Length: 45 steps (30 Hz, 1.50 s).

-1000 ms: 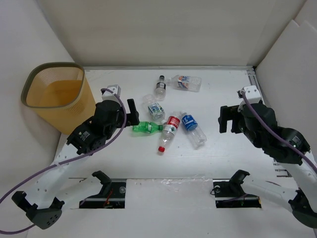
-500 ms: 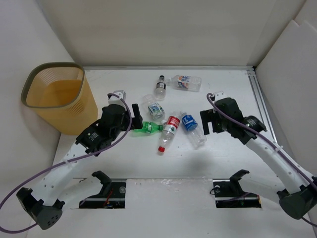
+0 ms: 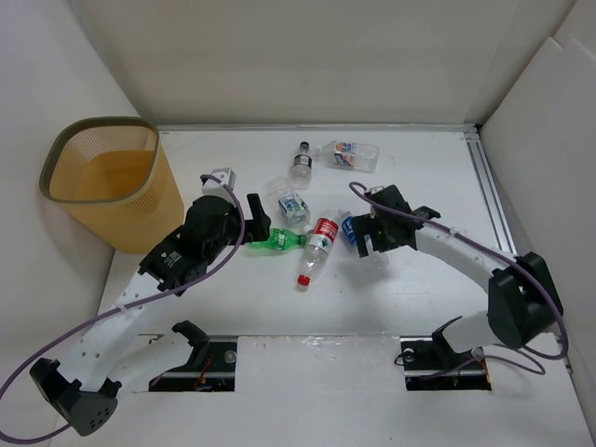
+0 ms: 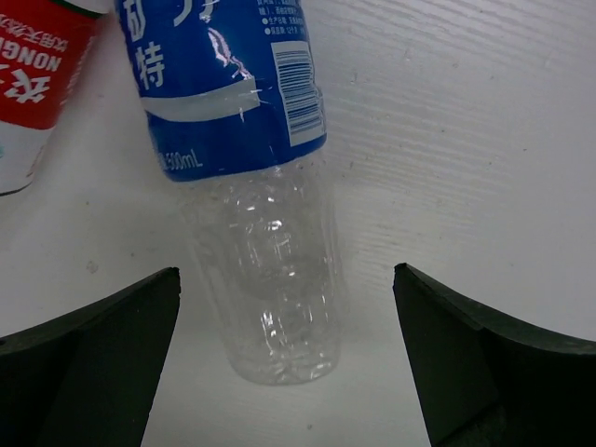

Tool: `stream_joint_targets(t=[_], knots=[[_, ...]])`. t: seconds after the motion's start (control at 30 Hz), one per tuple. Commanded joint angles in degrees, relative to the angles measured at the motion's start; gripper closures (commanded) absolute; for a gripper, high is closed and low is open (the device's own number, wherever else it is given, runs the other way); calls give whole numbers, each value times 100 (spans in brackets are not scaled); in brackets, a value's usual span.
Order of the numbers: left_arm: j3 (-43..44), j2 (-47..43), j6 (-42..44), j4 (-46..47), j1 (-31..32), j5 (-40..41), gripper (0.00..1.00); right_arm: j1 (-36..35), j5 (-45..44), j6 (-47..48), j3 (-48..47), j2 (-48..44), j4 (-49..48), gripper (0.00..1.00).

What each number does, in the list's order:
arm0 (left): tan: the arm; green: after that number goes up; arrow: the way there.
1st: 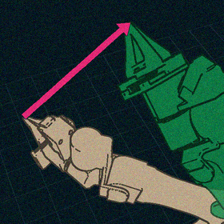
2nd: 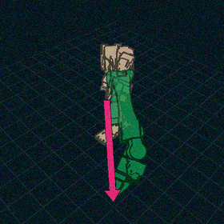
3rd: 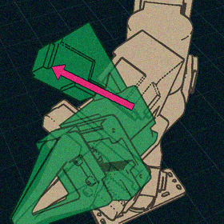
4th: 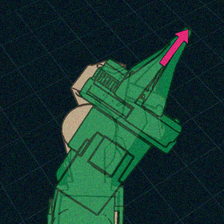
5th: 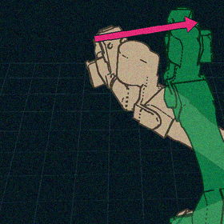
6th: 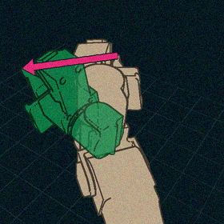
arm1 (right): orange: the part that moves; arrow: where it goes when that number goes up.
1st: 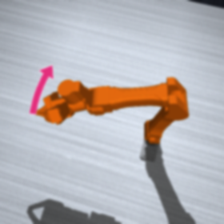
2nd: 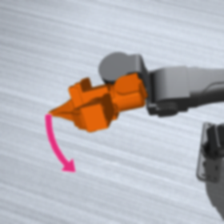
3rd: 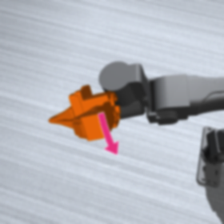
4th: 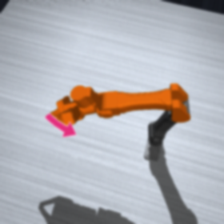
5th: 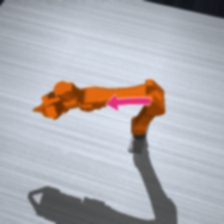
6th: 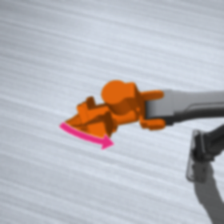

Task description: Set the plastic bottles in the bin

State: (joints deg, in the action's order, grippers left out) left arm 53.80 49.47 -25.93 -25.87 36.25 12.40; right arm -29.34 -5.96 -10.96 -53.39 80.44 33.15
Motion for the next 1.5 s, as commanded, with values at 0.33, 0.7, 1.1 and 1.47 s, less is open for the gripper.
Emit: stream_joint_targets(t=[0.33,0.7,1.1,1.47], knots=[[-89,-140,53,187,-21,-255,0,-90,218,-766,512,1044,-1100,23],[279,255,1,791,-21,-1537,0,34,-416,-1181,435,-1327,-2,100],[1167,1573,-175,3316,646,-4176,0,157,4084,-977,-31,-2806,-2434,100],[1554,2189,-298,3992,814,-3885,0,-554,4621,-1163,-550,-2526,-3025,100]])
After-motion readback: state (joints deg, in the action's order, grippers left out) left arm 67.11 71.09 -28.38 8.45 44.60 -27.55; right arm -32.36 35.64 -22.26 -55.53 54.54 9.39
